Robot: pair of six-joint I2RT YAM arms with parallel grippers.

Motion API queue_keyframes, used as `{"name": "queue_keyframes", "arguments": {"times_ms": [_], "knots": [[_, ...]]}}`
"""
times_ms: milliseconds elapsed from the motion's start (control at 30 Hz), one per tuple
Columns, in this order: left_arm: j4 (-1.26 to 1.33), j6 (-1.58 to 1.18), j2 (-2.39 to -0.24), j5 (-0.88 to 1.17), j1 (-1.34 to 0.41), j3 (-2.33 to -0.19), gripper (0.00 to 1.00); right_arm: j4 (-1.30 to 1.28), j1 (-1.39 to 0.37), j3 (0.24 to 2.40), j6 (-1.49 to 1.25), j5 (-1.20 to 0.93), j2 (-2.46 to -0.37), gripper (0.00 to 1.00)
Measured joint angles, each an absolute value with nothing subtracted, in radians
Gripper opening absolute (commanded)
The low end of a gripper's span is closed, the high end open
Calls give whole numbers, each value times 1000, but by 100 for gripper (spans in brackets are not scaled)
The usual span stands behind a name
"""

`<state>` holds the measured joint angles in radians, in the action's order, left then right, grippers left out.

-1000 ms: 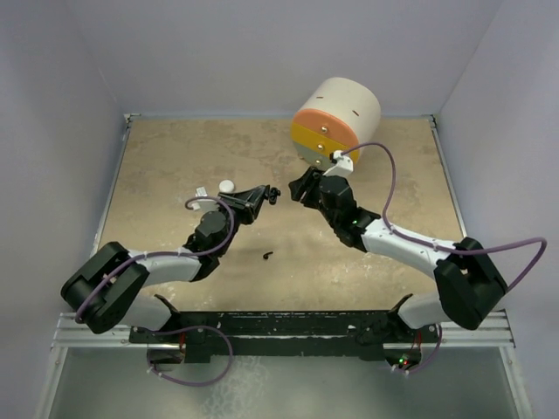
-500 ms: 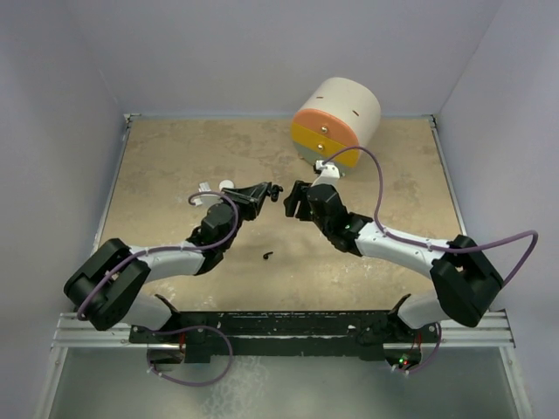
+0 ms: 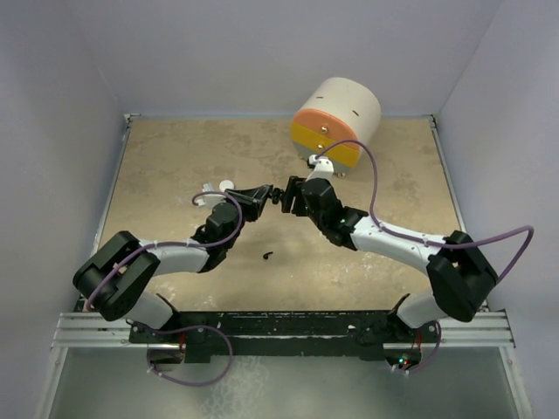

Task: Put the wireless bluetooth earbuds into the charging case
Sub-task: Place the earbud in the charging case, then adjust the earbud with the charging case.

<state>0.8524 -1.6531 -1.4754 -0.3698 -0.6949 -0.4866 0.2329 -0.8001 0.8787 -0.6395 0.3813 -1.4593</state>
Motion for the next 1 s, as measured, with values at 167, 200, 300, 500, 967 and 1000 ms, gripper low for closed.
{"name": "queue_keyframes", "arguments": {"times_ms": [167, 200, 300, 500, 967, 1000], "knots": [[864, -1654, -1480, -371, -694, -487, 0, 210, -797, 916, -632, 386, -1506, 65], [868, -1654, -1480, -370, -694, -487, 0, 209, -797, 917, -631, 386, -1510, 65], [879, -1655, -1480, -367, -694, -486, 0, 206, -798, 920, -624, 386, -1520, 66], [900, -1657, -1479, -361, -694, -473, 0, 205, -797, 939, -609, 403, -1542, 66], [907, -1662, -1415, -352, -695, -416, 0, 196, -790, 986, -591, 419, -1573, 67], [904, -1662, -1409, -352, -692, -414, 0, 201, -791, 982, -591, 418, -1570, 67]]}}
